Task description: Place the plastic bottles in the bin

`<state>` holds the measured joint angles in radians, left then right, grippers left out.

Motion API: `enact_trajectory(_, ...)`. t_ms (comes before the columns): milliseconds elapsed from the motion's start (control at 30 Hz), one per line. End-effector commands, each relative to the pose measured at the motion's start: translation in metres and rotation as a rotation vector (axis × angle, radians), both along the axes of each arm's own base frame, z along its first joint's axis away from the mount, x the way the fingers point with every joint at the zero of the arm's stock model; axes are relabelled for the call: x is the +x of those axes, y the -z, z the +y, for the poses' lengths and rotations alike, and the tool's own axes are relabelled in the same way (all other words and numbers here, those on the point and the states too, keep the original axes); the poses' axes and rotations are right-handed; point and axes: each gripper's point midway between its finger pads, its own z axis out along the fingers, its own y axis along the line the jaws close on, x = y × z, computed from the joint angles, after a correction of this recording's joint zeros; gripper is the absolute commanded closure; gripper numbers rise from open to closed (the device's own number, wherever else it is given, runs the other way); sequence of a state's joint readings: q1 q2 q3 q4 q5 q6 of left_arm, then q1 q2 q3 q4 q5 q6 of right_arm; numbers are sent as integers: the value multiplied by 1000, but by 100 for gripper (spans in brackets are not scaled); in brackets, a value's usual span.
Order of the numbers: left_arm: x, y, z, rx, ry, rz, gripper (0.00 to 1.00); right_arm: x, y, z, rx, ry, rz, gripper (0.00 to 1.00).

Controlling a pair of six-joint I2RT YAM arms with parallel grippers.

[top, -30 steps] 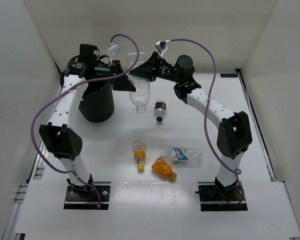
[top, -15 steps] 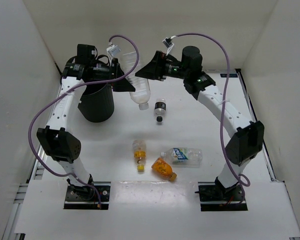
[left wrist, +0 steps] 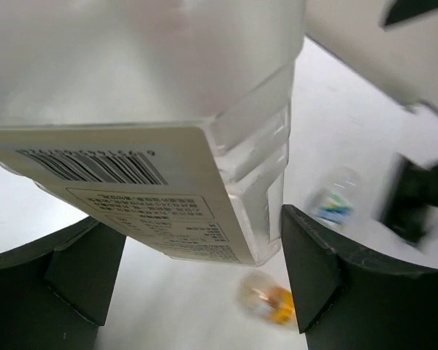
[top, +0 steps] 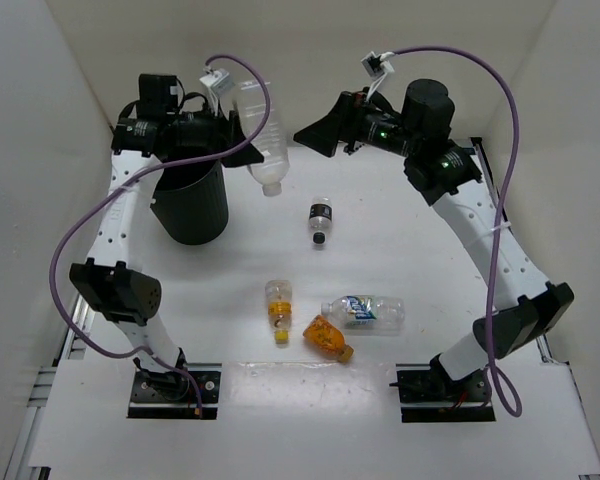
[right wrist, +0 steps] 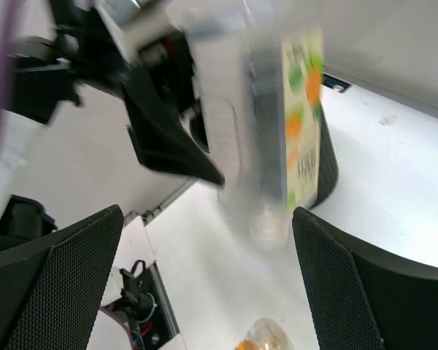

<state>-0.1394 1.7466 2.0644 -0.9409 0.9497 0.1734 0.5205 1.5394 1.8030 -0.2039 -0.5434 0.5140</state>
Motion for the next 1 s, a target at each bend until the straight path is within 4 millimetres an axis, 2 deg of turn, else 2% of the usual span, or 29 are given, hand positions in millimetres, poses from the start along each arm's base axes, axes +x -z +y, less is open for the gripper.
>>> enact_trajectory(0,14,-72,35,80,-250,-294,90,-11,-14,-22,-43,73,-75,0)
enact_trajectory(33,19,-82,46,111,-319,-353,90,-13,-7,-26,-65,88,-56,0)
enact_trajectory(67,31,-93,76,191,-490,-417,90,-13,-3,-30,-85,107,-56,0)
enact_trajectory(100,33,-99,82,252,-540,-483,90,-13,3,-34,-107,126,-45,0)
enact_trajectory(133,32,-110,98,285,-621,-539,90,-13,14,-43,-151,167,-9,0)
enact_trajectory(167,35,-114,125,355,-754,-552,90,-11,28,-47,-192,190,20,0)
enact_trajectory(200,37,-115,137,415,-796,-574,90,-8,39,-53,-236,217,35,0)
enact_trajectory(233,41,-106,154,473,-843,-562,90,-7,50,-59,-277,246,61,0)
enact_trajectory(267,43,-97,167,528,-877,-549,90,-11,70,-68,-345,266,118,0)
enact_trajectory(300,45,-87,190,625,-932,-536,90,-7,88,-75,-414,291,134,0)
enact_trajectory(333,46,-65,199,685,-934,-496,90,-7,101,-79,-461,290,158,0)
enact_trajectory(367,47,-52,203,723,-933,-470,90,-12,132,-86,-545,284,234,0)
enact_trajectory(400,48,-37,211,747,-936,-435,90,-17,145,-89,-589,286,257,0)
enact_trajectory(433,50,-9,213,781,-897,-384,90,-18,159,-94,-630,292,279,0)
enact_trajectory(467,47,-2,216,782,-890,-369,90,-27,173,-90,-664,270,302,0)
enact_trajectory(500,50,9,212,779,-860,-351,90,-33,198,-93,-713,260,346,0)
enact_trajectory(567,55,22,218,757,-875,-301,90,-46,213,-96,-756,258,351,0)
enact_trajectory(600,59,29,214,742,-856,-284,90,-45,219,-101,-784,293,342,0)
enact_trajectory(633,60,33,219,740,-871,-266,90,-50,235,-110,-823,307,366,0)
enact_trajectory(700,65,43,222,735,-883,-233,90,-57,247,-121,-868,325,390,0)
enact_trajectory(767,65,43,222,735,-883,-233,90,-74,262,-129,-902,309,428,0)
enact_trajectory(800,66,51,222,743,-876,-217,88,-81,270,-134,-923,303,448,0)
enact_trajectory(833,66,51,224,748,-883,-216,82,-87,277,-138,-936,298,461,0)
enact_trajectory(867,66,55,224,753,-879,-207,69,-93,283,-142,-941,300,477,0)
enact_trajectory(900,66,55,224,753,-879,-207,45,-105,303,-150,-987,290,535,0)
enact_trajectory(933,65,55,226,760,-888,-206,13,-113,309,-152,-1006,275,545,0)
enact_trajectory(967,65,59,226,757,-891,-193,1,-120,317,-156,-1026,273,575,0)
